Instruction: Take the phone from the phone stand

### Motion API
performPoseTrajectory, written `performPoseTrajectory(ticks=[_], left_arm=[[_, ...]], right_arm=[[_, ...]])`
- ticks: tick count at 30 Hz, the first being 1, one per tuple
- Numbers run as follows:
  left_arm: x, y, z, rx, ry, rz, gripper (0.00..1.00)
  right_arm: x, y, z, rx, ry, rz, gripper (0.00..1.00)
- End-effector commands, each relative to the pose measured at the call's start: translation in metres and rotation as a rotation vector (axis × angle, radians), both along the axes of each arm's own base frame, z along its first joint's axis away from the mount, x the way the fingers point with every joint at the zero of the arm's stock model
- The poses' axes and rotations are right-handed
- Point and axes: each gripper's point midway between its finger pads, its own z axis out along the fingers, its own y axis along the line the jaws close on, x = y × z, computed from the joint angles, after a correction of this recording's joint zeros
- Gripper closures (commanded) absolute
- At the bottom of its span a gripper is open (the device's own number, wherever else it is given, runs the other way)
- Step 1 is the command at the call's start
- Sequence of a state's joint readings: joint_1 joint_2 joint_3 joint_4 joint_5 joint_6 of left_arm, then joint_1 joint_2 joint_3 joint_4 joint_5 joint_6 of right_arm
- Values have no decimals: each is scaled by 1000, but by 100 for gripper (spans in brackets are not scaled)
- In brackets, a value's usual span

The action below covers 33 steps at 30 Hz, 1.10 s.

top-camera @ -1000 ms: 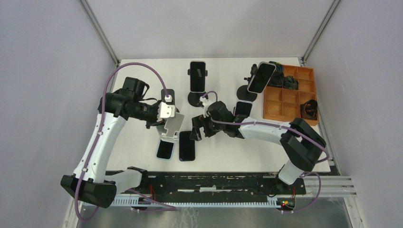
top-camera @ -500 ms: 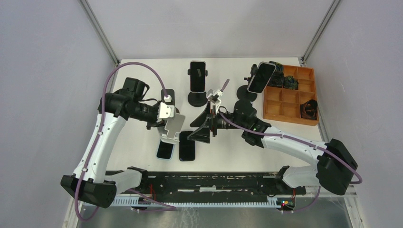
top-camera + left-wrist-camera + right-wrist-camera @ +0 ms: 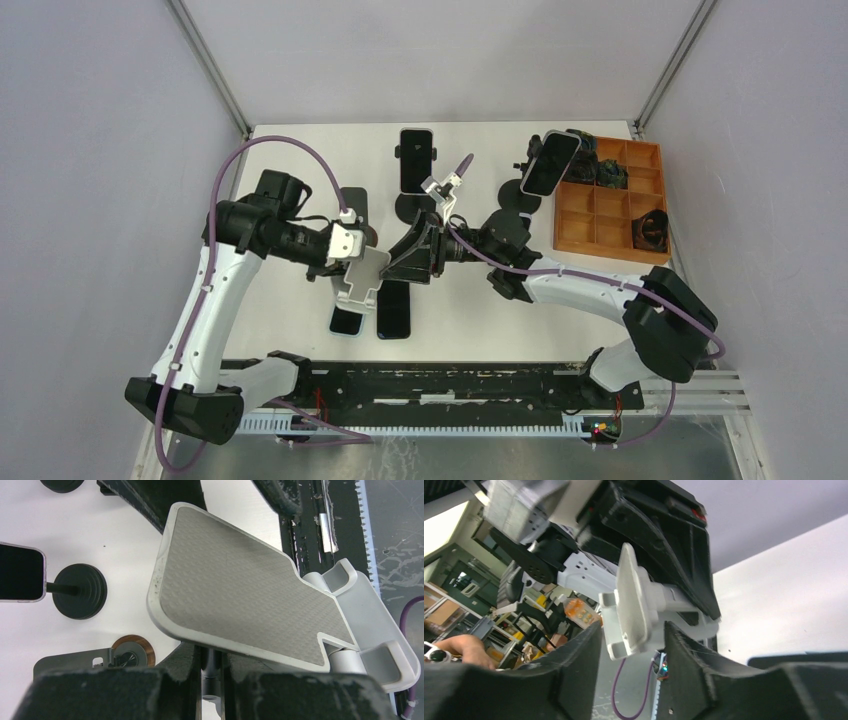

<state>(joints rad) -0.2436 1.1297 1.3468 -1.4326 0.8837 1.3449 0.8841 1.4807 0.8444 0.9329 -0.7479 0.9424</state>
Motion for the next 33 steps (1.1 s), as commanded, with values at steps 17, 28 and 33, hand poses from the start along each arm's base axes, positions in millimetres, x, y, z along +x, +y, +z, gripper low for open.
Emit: performPoseTrajectory(ticks=[17, 28, 33], left_arm=[[24, 15, -8, 87, -154, 70, 9], [42, 19, -7, 96, -108, 216, 0], [42, 18, -7, 89, -98, 216, 0]], right_arm=[[47, -30, -25, -97, -115, -105, 100], [146, -40, -128, -582, -311, -340, 100], [176, -35, -152, -642, -352, -409, 100]])
